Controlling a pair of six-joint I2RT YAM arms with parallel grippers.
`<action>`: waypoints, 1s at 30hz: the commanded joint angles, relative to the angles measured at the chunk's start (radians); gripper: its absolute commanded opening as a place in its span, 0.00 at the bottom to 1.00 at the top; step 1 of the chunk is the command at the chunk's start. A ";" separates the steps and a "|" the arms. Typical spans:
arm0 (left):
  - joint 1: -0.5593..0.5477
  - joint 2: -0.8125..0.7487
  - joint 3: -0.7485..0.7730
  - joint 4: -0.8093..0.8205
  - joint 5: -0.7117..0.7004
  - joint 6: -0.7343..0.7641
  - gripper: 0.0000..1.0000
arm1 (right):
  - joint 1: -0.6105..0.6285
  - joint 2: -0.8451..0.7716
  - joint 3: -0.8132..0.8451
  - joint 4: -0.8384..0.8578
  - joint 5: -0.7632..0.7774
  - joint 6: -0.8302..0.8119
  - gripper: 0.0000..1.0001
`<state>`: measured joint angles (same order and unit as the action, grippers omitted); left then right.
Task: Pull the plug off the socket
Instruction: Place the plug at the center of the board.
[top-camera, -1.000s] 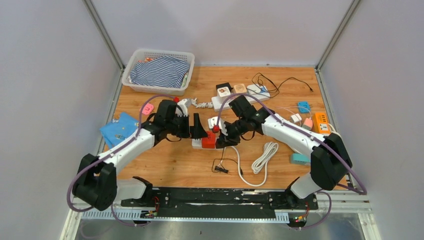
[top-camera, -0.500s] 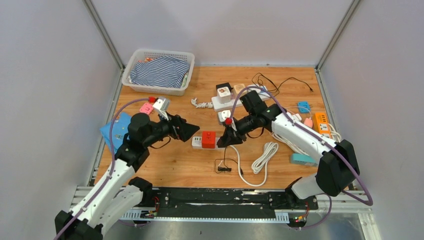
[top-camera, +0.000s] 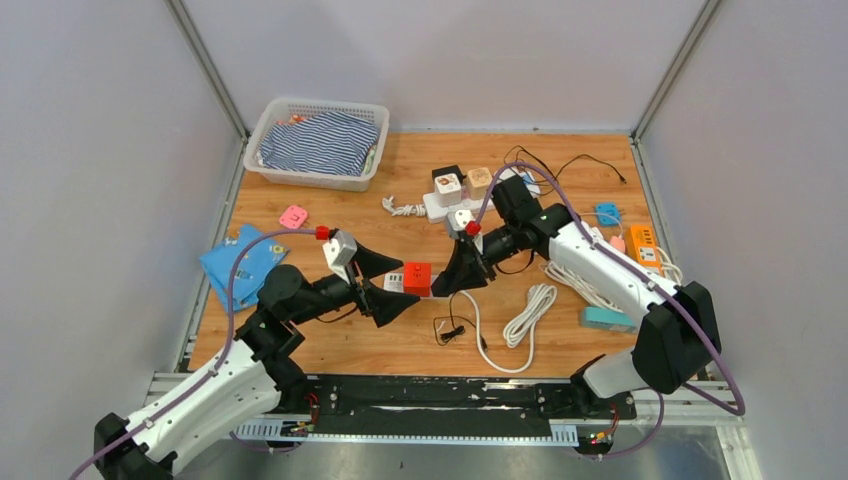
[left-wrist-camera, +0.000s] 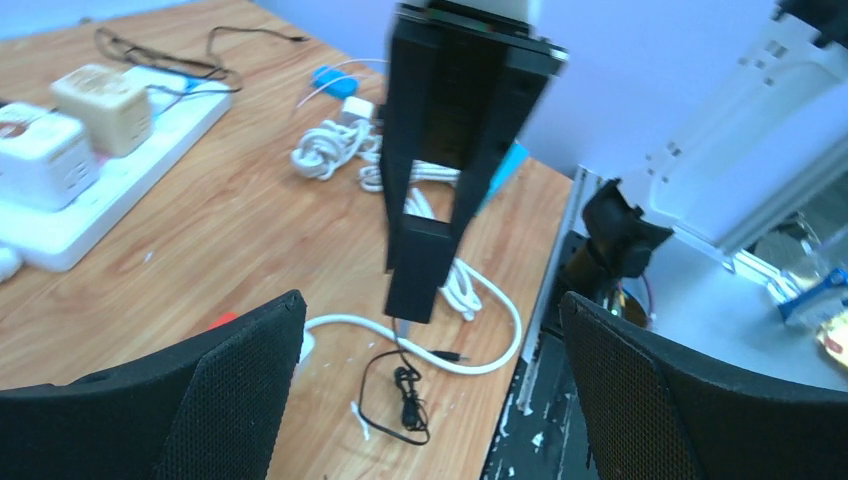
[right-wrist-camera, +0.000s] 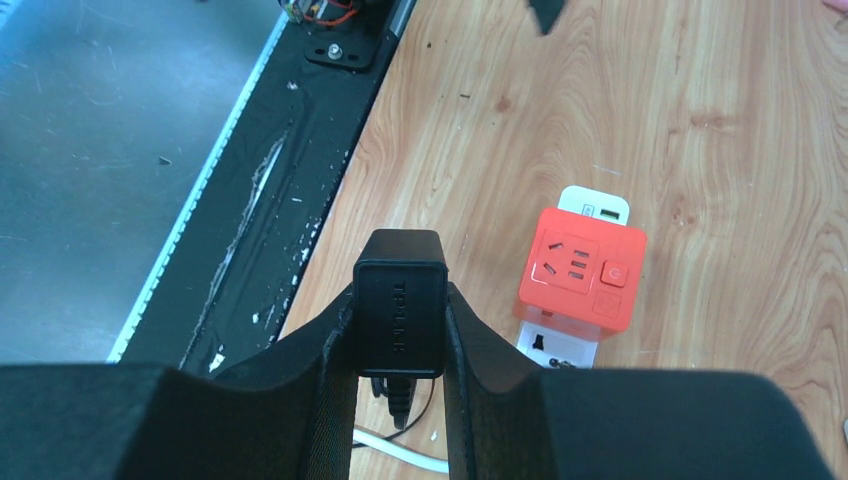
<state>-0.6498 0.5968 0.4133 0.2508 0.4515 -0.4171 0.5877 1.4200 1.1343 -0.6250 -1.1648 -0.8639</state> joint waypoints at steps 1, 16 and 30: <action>-0.112 0.000 -0.026 0.108 -0.053 0.147 1.00 | -0.035 -0.012 0.033 -0.022 -0.115 0.031 0.00; -0.237 0.076 -0.104 0.270 -0.160 0.390 1.00 | -0.056 0.003 0.028 -0.022 -0.194 0.052 0.00; -0.297 0.223 -0.054 0.297 -0.209 0.517 0.96 | -0.057 0.006 0.024 -0.022 -0.206 0.049 0.00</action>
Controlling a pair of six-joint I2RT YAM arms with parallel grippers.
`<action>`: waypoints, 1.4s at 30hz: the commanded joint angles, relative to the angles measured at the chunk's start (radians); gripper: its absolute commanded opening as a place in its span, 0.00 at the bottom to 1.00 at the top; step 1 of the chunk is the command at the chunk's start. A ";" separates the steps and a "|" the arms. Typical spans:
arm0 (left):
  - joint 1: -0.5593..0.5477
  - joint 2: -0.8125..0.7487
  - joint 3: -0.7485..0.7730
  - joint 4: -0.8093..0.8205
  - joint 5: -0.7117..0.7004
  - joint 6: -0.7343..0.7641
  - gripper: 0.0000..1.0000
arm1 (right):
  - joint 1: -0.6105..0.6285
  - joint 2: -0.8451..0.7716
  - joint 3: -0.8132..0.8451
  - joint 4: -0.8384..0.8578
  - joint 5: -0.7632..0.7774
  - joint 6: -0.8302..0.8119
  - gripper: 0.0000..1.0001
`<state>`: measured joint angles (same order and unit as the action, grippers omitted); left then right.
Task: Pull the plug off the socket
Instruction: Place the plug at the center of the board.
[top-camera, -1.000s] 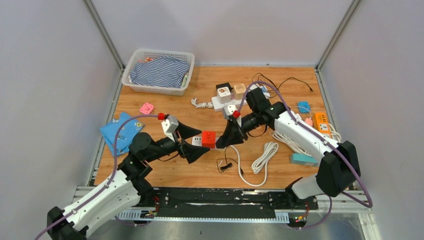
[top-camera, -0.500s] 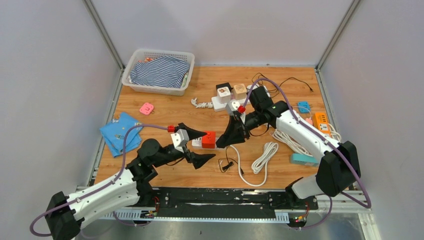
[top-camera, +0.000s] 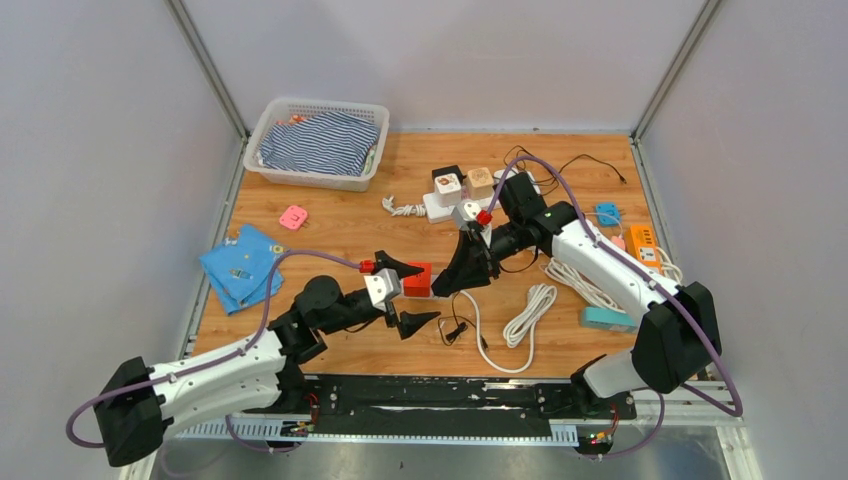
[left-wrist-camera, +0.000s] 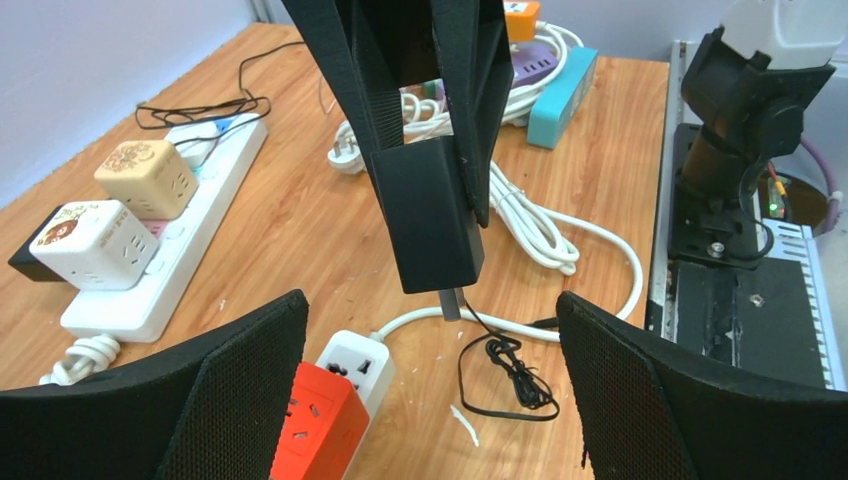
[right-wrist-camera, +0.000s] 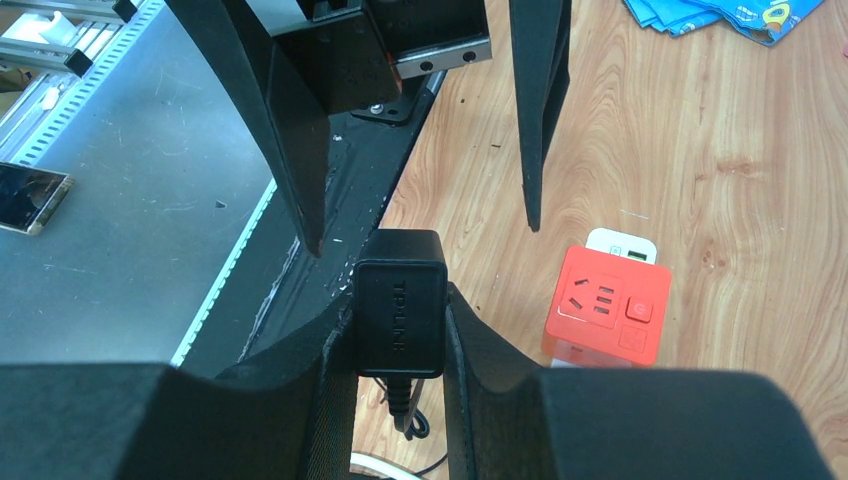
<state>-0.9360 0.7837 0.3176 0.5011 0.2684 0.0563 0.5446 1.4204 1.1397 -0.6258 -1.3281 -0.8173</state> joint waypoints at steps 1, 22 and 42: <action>-0.011 0.050 0.049 0.047 -0.021 0.040 0.94 | -0.013 0.006 0.018 -0.022 -0.042 0.003 0.00; -0.023 0.136 0.082 0.053 -0.014 -0.052 0.60 | -0.012 0.023 0.017 -0.023 -0.037 0.003 0.00; -0.023 0.131 0.049 0.053 -0.026 -0.269 0.00 | -0.014 0.029 0.020 -0.023 -0.019 0.019 0.63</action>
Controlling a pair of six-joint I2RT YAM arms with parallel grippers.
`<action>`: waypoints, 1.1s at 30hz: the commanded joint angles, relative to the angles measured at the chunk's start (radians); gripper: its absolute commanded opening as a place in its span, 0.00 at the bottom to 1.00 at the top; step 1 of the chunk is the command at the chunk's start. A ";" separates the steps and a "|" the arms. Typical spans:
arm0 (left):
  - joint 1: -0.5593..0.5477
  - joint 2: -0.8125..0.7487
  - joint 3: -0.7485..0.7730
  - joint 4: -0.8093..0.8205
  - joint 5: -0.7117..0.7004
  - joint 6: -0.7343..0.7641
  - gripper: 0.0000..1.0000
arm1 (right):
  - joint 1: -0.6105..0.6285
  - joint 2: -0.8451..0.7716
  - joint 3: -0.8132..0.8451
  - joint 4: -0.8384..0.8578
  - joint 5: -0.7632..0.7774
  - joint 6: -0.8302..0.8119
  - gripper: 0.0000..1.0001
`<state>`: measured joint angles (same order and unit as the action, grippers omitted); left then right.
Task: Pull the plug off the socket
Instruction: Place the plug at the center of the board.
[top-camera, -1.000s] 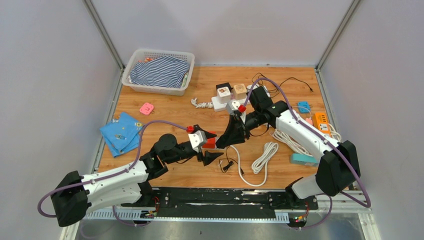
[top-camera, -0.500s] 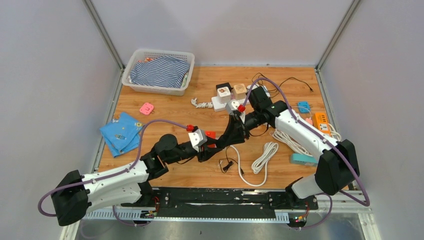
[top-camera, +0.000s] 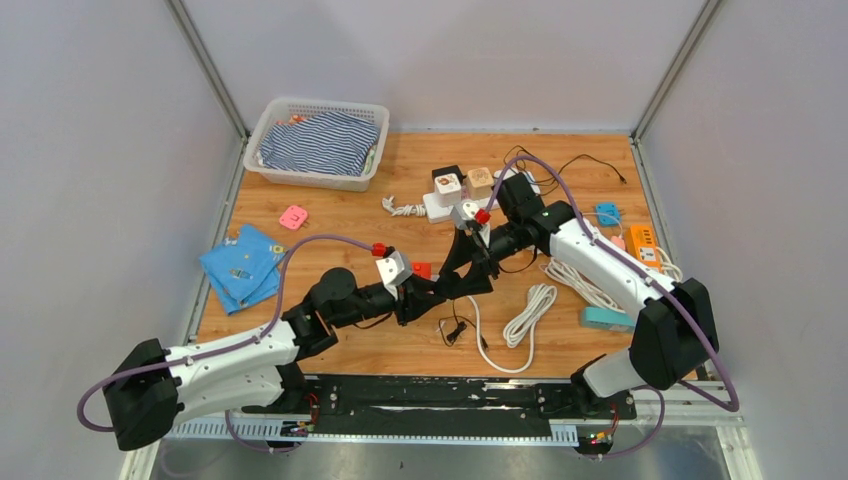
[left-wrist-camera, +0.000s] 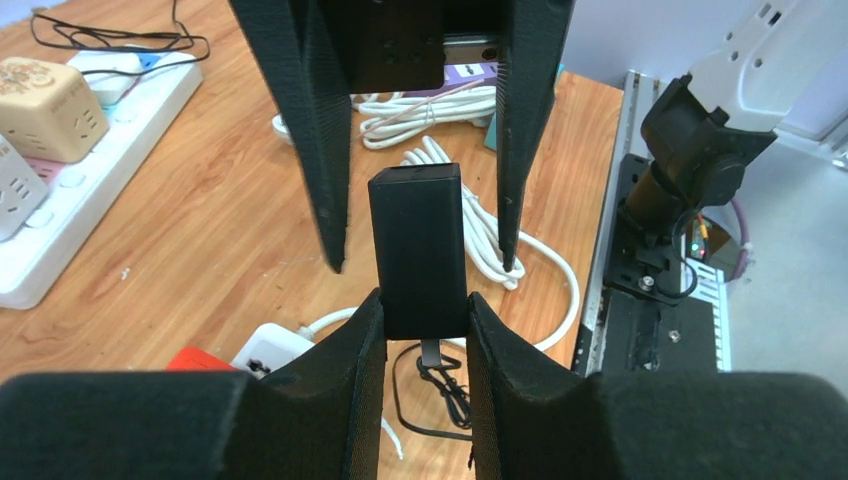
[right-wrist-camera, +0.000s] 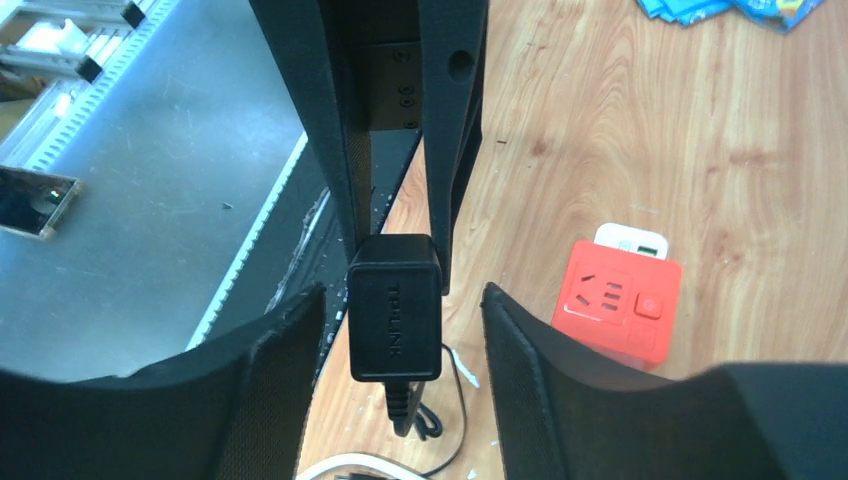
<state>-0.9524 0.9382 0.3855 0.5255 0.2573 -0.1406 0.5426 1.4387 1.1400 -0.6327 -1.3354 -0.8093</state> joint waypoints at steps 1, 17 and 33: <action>-0.006 -0.033 -0.029 0.028 -0.021 -0.089 0.00 | -0.012 0.009 0.020 -0.016 -0.010 0.013 0.69; -0.004 -0.335 -0.204 0.022 -0.219 -0.295 0.00 | -0.074 -0.062 0.018 -0.016 -0.003 0.012 0.86; -0.002 -0.454 0.021 -0.259 -0.165 -0.275 0.00 | -0.151 -0.072 0.014 -0.012 -0.019 0.005 0.85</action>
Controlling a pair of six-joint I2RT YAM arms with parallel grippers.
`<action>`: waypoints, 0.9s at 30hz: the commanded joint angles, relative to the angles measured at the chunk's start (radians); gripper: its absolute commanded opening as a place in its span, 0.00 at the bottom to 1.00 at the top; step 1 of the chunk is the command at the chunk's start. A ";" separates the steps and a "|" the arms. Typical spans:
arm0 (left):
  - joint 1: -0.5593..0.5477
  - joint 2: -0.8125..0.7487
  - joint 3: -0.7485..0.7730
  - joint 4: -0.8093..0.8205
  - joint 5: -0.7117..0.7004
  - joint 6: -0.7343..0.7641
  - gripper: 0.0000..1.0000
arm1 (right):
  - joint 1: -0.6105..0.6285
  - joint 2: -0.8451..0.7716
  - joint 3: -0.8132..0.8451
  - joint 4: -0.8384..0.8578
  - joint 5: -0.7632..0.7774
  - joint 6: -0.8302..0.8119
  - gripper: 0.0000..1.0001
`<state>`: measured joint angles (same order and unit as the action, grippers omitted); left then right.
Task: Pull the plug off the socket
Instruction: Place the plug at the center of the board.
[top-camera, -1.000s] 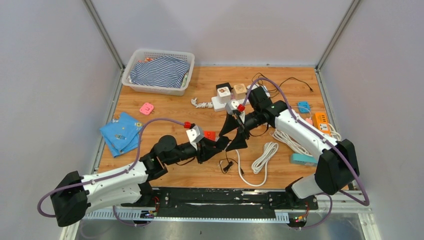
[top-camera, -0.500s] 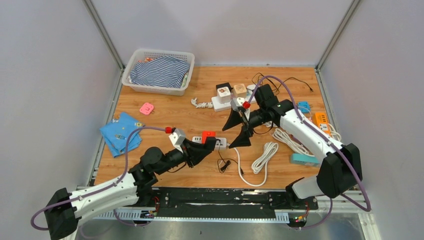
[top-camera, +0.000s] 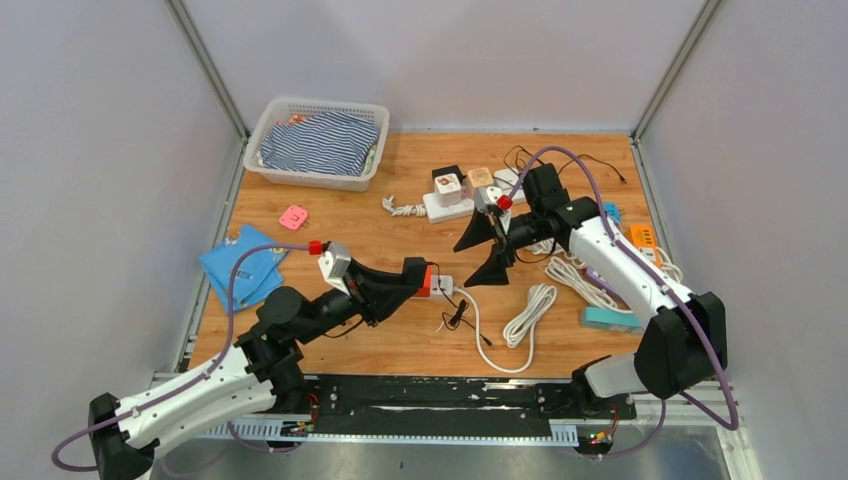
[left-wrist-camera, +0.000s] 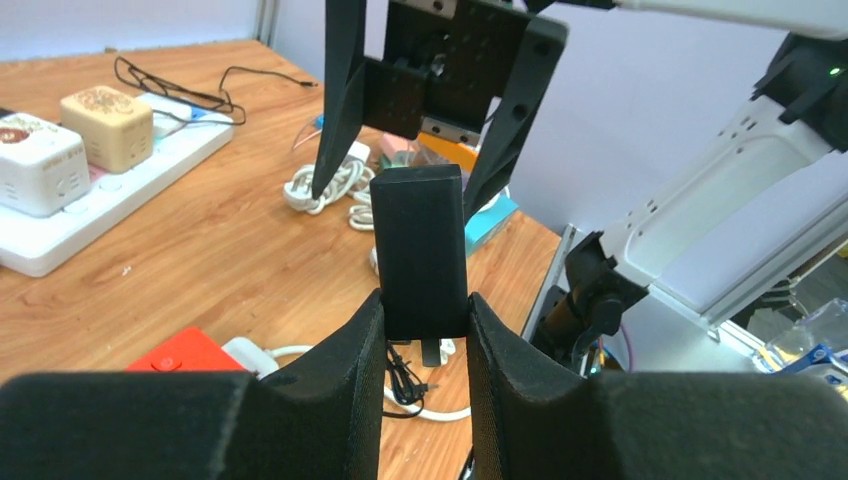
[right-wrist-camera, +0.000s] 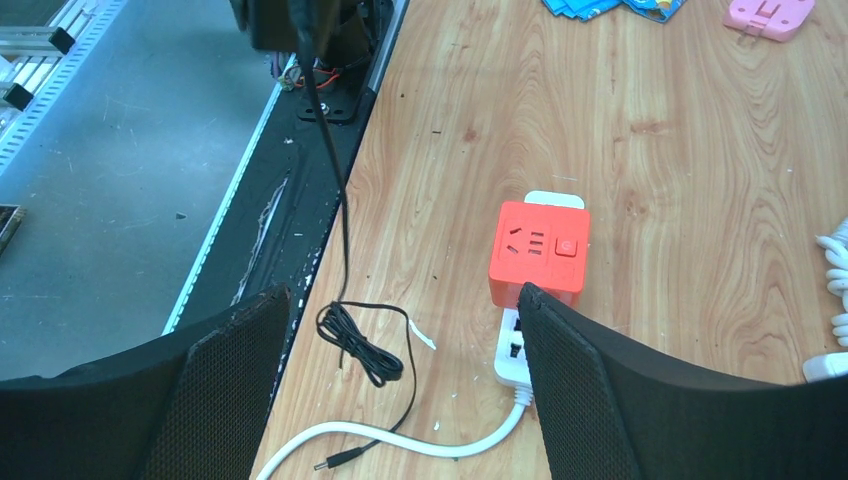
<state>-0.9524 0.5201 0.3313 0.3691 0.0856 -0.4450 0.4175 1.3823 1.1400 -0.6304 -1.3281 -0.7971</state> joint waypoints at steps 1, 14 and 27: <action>-0.001 -0.043 0.102 -0.141 -0.005 0.042 0.00 | -0.029 -0.015 0.013 -0.015 -0.028 -0.007 0.85; -0.002 -0.065 0.476 -0.690 -0.308 0.255 0.00 | -0.046 -0.008 0.010 -0.012 -0.028 -0.007 0.85; -0.002 -0.005 0.742 -0.861 -0.490 0.410 0.00 | -0.047 0.004 0.006 -0.005 -0.026 -0.006 0.85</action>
<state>-0.9524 0.4961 1.0340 -0.4286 -0.3122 -0.1024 0.3859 1.3830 1.1400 -0.6296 -1.3354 -0.7971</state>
